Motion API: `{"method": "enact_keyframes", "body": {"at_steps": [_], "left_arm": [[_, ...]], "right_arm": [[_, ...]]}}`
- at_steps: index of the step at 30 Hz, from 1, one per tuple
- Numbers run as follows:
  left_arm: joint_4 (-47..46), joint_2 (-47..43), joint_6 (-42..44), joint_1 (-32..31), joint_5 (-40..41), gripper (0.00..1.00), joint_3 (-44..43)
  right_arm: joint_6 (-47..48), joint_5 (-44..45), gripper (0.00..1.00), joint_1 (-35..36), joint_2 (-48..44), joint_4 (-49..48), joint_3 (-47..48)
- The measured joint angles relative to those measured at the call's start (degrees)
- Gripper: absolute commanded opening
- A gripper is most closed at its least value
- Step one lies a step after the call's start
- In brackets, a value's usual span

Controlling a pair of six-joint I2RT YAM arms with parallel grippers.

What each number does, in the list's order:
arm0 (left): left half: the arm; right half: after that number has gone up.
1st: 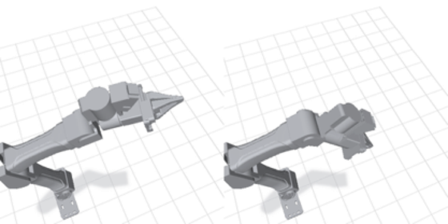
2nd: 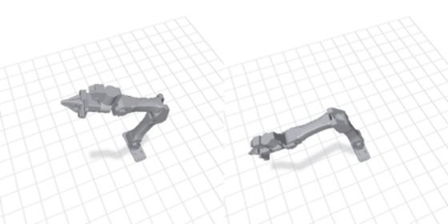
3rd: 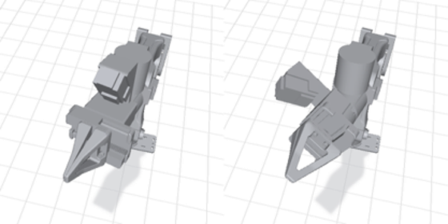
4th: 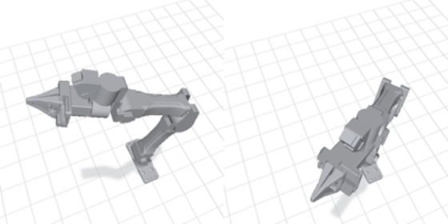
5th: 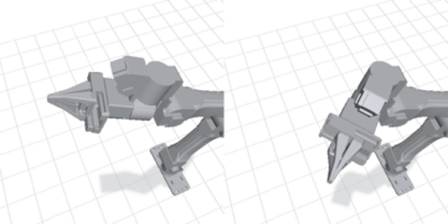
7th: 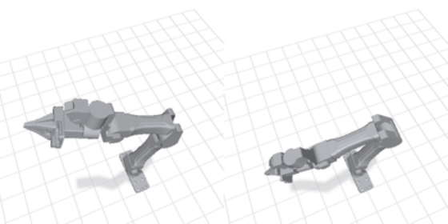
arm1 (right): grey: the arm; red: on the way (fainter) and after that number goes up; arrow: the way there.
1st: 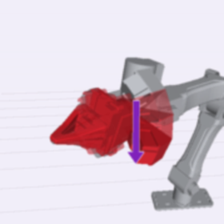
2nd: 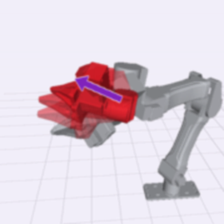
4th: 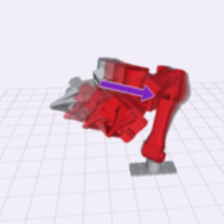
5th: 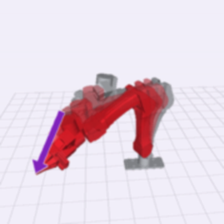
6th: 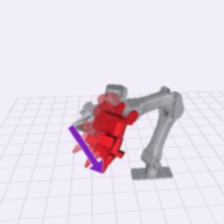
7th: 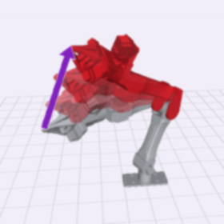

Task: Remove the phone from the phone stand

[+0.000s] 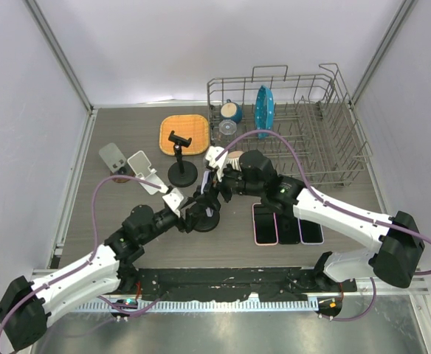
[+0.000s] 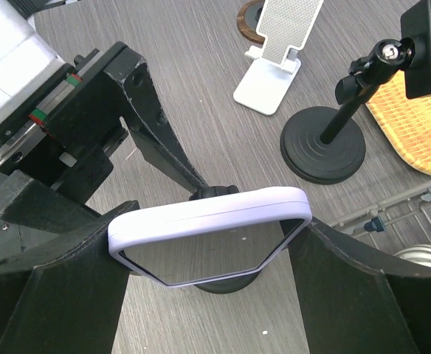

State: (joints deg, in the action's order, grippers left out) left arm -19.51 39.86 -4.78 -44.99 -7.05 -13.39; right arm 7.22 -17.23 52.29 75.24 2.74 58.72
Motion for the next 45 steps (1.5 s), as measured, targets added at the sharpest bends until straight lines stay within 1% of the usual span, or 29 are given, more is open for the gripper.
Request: {"method": "enact_keyframes", "body": {"at_steps": [7,10,17,28,31,34,37,38,40,41,45], "left_arm": [[-4.44,-1.05,1.20,1.62,1.16,0.59,0.85],[-5.66,-1.14,1.22,2.49,0.50,0.61,1.66],[-8.44,4.85,1.81,4.59,-3.72,0.65,1.70],[-14.51,10.43,1.84,7.39,-8.52,0.64,1.62],[-15.78,12.00,1.79,8.28,-9.66,0.60,1.60],[-16.74,13.33,1.68,8.66,-10.58,0.53,1.44],[-17.18,14.08,1.14,8.74,-11.74,0.30,1.31],[-17.31,14.23,0.90,8.61,-12.28,0.14,1.31],[-17.55,14.38,0.90,8.41,-13.53,0.03,1.31],[-17.59,14.43,1.14,8.37,-13.92,0.00,1.29],[-17.55,14.43,0.85,8.37,-13.77,0.00,1.29]], "right_arm": [[0.07,-0.11,0.18,-0.02,0.00,-0.22,-0.17],[0.17,-0.28,0.18,-0.02,0.00,-0.28,-0.17],[0.46,-0.90,0.18,-0.04,0.00,-0.22,-0.17],[1.05,-4.11,0.17,-0.09,0.00,0.24,-0.17],[1.29,-4.85,0.16,-0.13,0.00,0.31,-0.17],[1.49,-5.62,0.16,-0.15,0.00,0.39,-0.17],[1.75,-6.01,0.14,-0.15,0.02,0.46,-0.17],[1.79,-6.19,0.13,-0.20,0.09,0.48,-0.13],[2.05,-6.27,0.12,-0.26,0.20,0.39,-0.11],[2.16,-6.45,0.11,-0.33,0.26,0.33,-0.04],[2.21,-6.58,0.07,-0.39,0.28,0.39,0.00]]}}
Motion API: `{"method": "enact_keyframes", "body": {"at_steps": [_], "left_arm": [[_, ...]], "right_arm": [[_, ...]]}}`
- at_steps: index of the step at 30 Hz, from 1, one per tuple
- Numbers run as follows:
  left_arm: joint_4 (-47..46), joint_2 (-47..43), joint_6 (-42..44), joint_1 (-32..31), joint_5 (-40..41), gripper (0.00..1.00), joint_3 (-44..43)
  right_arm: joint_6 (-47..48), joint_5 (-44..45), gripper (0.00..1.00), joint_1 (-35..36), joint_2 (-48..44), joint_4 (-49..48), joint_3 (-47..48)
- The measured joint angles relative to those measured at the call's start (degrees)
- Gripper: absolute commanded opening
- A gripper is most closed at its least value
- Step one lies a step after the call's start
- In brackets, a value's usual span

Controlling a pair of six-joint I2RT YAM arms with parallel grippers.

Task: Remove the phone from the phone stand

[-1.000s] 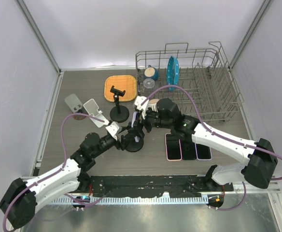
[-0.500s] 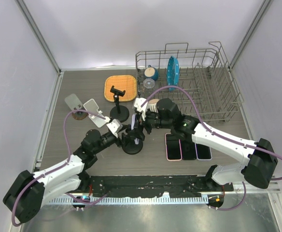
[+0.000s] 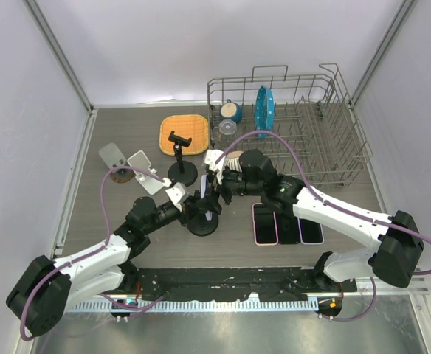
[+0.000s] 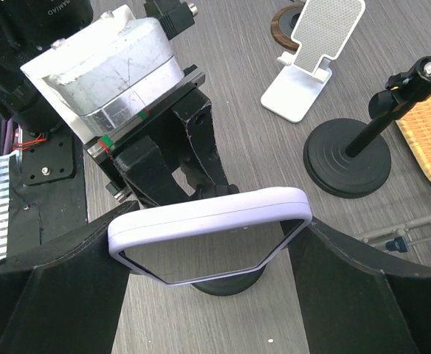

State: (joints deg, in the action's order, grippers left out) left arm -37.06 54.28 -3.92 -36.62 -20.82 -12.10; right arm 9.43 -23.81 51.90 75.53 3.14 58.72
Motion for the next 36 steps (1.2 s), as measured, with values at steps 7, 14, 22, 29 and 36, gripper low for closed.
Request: {"method": "enact_keyframes", "body": {"at_steps": [7,14,22,29,36], "left_arm": [[2.62,-0.63,-3.37,-0.94,4.90,0.00,-1.22],[7.06,-4.46,-6.19,-2.19,8.17,0.00,-1.22],[12.07,-9.14,-7.82,-4.66,13.14,0.00,-1.16],[12.63,-11.41,-9.09,-5.38,15.23,0.00,-0.28],[12.85,-13.11,-10.32,-5.51,17.73,0.00,0.52]], "right_arm": [[-0.07,1.81,0.01,0.59,-0.02,-0.55,0.00],[-0.66,6.56,0.01,3.37,-1.22,-1.64,-1.27],[-3.89,10.21,0.01,4.83,-2.21,-2.43,-2.16],[-7.13,15.21,0.01,5.70,-2.95,-2.03,-2.36],[-10.36,21.84,0.01,6.45,-3.98,-0.72,-2.36]]}}
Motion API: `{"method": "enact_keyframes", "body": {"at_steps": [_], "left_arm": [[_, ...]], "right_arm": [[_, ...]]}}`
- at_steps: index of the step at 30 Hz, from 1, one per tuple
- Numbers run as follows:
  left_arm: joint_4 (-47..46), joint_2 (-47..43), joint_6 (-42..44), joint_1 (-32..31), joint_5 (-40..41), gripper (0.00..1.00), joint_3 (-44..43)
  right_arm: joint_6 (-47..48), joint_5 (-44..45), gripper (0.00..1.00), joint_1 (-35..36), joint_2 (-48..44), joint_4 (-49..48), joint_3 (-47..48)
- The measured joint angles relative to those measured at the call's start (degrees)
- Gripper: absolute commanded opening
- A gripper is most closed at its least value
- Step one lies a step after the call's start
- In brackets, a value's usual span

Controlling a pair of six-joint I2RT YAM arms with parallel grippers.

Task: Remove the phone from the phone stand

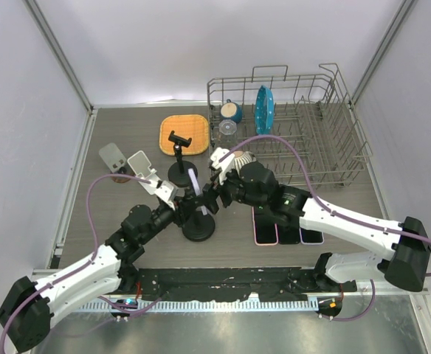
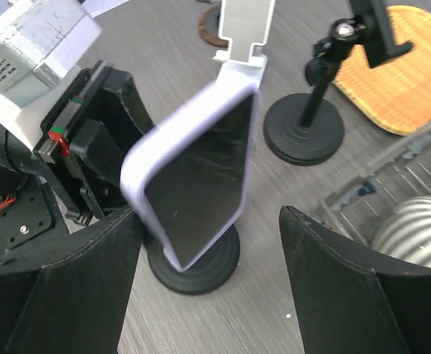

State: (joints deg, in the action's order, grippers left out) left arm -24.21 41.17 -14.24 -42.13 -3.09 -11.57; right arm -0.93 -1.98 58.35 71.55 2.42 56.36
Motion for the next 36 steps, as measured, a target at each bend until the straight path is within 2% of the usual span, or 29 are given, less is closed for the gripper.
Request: {"method": "enact_keyframes", "body": {"at_steps": [6,11,14,15,18,21,27,34,36], "left_arm": [[0.20,-1.22,-2.75,1.18,7.63,0.00,0.57],[0.57,-1.92,-3.37,1.27,9.20,0.00,0.79],[0.57,-1.95,-3.34,1.27,9.09,0.00,0.81],[0.57,-1.95,-3.37,1.25,9.09,0.00,0.81],[0.57,-1.88,-3.32,0.81,9.18,0.00,0.81],[0.42,-1.49,-3.06,-0.37,10.05,0.00,0.79],[0.24,0.83,-1.16,-4.74,13.94,0.00,-0.28],[0.28,3.91,0.20,-8.96,17.59,0.00,-1.90],[0.26,4.85,0.48,-9.97,18.38,0.00,-2.38]], "right_arm": [[-1.51,6.05,0.01,-0.37,-2.60,3.52,0.00],[-2.12,7.06,0.01,-0.63,-2.64,5.35,0.00],[-2.58,5.51,0.15,-0.59,-2.86,5.42,-0.02],[-2.84,5.20,0.29,-0.44,-3.10,5.44,-0.02],[-4.09,5.14,0.52,1.11,-4.17,5.57,0.17],[-5.18,7.13,0.62,4.11,-4.44,6.14,1.66],[-8.50,17.59,0.64,10.16,-2.86,5.60,5.49],[-11.52,26.56,0.60,10.08,2.27,5.84,8.66],[-12.13,27.43,0.56,10.08,3.89,5.81,9.38]]}}
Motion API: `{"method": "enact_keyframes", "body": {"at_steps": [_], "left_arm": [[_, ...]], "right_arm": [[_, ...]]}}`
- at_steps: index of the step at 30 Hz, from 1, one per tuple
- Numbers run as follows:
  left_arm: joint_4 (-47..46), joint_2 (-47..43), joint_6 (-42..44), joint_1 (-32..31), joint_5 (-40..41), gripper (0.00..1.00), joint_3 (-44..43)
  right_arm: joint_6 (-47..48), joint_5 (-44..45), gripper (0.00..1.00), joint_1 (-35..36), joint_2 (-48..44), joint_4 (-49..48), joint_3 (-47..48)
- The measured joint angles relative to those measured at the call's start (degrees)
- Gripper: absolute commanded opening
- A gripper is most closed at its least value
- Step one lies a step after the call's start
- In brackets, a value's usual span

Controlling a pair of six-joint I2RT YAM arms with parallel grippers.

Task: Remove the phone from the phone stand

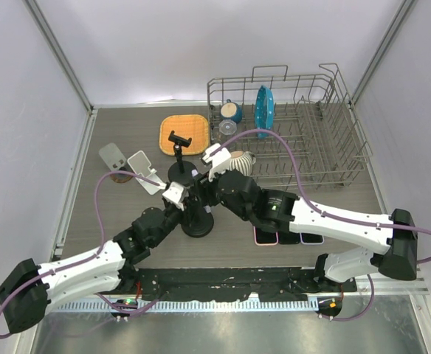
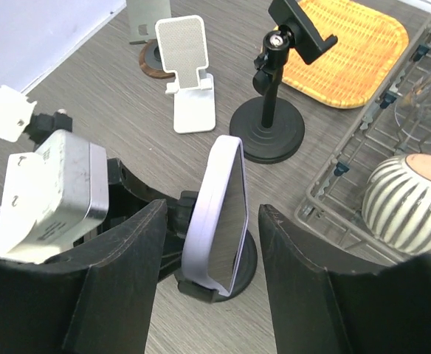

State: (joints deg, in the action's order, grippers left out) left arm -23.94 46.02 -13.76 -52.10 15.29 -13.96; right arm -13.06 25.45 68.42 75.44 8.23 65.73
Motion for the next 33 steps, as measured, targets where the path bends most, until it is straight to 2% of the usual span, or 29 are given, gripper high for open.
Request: {"method": "enact_keyframes", "body": {"at_steps": [8,25,27,30,31,32,33], "left_arm": [[-1.36,1.86,0.57,-2.05,2.21,0.00,-0.33],[-2.82,3.74,0.66,-3.58,4.17,0.00,-0.76],[-2.99,3.87,0.68,-3.67,4.28,0.00,-0.76],[-3.56,4.33,0.63,-3.67,4.52,0.00,-0.81],[-3.76,4.52,0.63,-3.69,4.57,0.00,-0.83],[-3.82,4.66,0.61,-3.78,4.68,0.00,-0.87],[-3.93,4.79,0.55,-3.80,4.74,0.00,-0.92]], "right_arm": [[-2.58,6.56,0.38,0.02,2.91,-0.22,0.26],[-3.34,12.57,0.34,0.35,8.20,-2.97,0.28],[-3.28,12.63,0.30,0.35,8.20,-2.99,0.28],[-3.02,12.61,0.14,0.35,8.20,-3.10,0.28],[-2.75,12.79,0.06,0.37,8.20,-3.06,0.28],[-2.64,12.92,0.01,0.37,8.20,-3.02,0.28],[-2.49,12.90,0.01,0.35,8.20,-3.04,0.28]]}}
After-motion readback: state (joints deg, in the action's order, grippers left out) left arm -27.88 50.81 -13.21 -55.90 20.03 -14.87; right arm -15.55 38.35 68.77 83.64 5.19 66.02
